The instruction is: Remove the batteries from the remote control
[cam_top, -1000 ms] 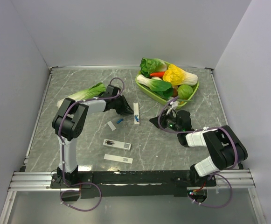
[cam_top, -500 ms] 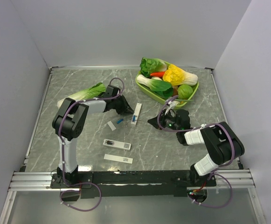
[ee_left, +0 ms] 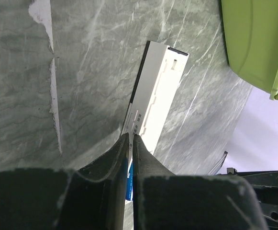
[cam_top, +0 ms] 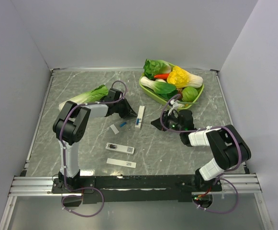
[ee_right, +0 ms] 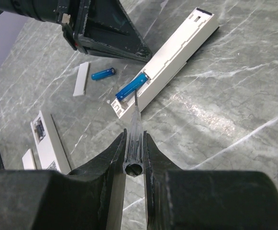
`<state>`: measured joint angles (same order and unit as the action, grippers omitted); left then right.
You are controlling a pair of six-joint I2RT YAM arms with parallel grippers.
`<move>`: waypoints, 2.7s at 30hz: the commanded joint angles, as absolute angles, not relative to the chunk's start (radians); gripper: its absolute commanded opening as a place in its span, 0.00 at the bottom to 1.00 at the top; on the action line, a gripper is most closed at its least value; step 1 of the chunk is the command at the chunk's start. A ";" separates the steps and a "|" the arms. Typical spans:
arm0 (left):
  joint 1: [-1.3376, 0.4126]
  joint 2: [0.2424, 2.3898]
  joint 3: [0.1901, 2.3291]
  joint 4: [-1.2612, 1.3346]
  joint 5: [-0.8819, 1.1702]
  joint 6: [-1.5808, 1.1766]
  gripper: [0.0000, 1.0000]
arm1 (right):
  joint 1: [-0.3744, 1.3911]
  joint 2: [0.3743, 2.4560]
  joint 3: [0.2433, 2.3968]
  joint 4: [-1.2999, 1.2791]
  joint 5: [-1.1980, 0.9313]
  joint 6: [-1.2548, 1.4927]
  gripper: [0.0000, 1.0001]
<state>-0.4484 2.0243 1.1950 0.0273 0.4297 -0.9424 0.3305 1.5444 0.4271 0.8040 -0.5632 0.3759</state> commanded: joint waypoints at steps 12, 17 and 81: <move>-0.460 2.037 1.127 -0.077 0.384 -0.925 0.11 | 0.356 1.505 0.482 0.756 -0.514 0.347 0.00; -0.460 2.034 1.126 -0.078 0.385 -0.927 0.11 | 0.362 1.506 0.491 0.747 -0.519 0.345 0.00; -0.308 1.288 0.905 -0.517 -0.026 -1.011 0.44 | 0.679 0.966 0.485 0.153 -0.310 0.186 0.00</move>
